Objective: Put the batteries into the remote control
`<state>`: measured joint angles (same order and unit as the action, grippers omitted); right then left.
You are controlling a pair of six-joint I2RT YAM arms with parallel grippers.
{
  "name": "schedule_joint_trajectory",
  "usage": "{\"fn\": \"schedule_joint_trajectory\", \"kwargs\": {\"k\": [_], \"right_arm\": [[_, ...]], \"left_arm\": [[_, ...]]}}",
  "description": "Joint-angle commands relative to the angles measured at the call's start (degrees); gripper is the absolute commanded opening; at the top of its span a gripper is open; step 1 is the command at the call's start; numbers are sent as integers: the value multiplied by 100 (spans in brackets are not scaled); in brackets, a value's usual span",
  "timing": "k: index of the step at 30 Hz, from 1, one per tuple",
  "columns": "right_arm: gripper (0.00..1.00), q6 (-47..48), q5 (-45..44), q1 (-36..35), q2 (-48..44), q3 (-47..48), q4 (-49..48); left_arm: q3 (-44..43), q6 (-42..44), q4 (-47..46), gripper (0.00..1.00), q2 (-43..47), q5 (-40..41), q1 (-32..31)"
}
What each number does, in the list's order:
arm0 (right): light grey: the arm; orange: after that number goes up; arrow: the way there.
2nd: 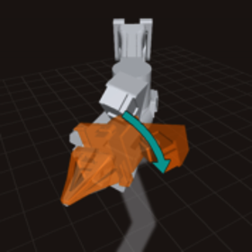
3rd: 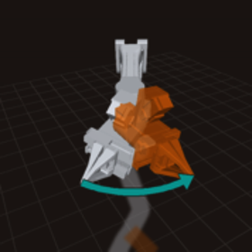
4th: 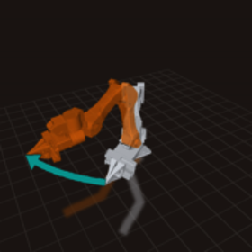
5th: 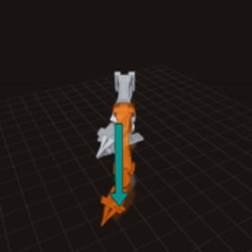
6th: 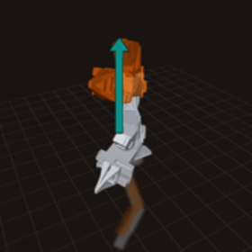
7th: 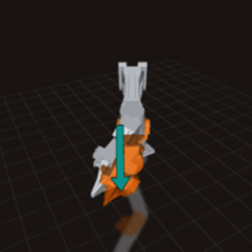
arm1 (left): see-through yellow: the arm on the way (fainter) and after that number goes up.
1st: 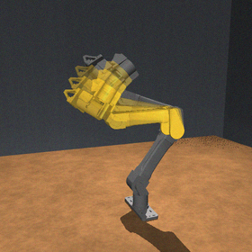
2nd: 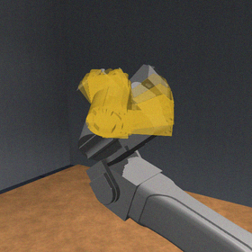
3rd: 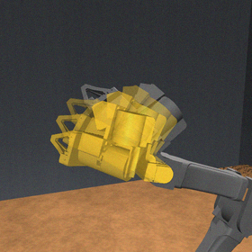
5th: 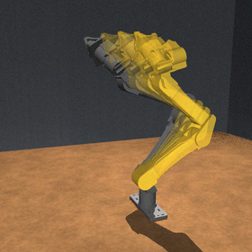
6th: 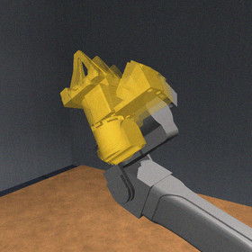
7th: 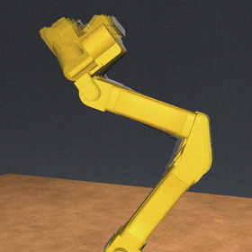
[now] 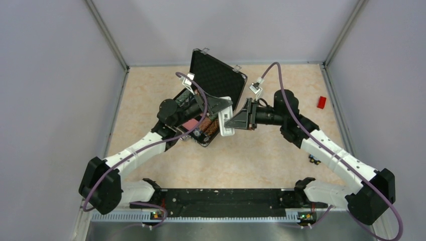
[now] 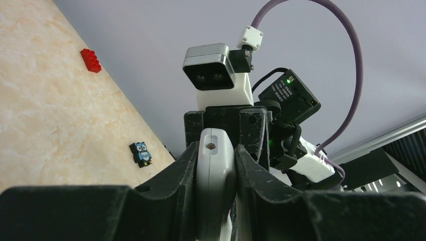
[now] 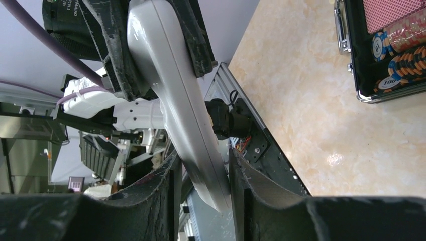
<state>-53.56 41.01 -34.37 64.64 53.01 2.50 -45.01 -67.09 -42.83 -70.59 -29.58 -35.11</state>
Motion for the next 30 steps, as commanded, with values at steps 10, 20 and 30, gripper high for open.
{"fn": "schedule_joint_trajectory", "kwargs": {"k": [10, 20, 30], "right_arm": [[62, 76, -1231, 86, -64, 198, 179], [69, 86, -880, 88, -333, 71, 103], [24, 49, -502, 93, -310, -208, -196]], "left_arm": [[-372, -663, -158, 0, 259, -260, -288], [-270, -792, -232, 0, 169, -262, -286], [-130, -1036, -383, 19, 78, -241, -291]]}}
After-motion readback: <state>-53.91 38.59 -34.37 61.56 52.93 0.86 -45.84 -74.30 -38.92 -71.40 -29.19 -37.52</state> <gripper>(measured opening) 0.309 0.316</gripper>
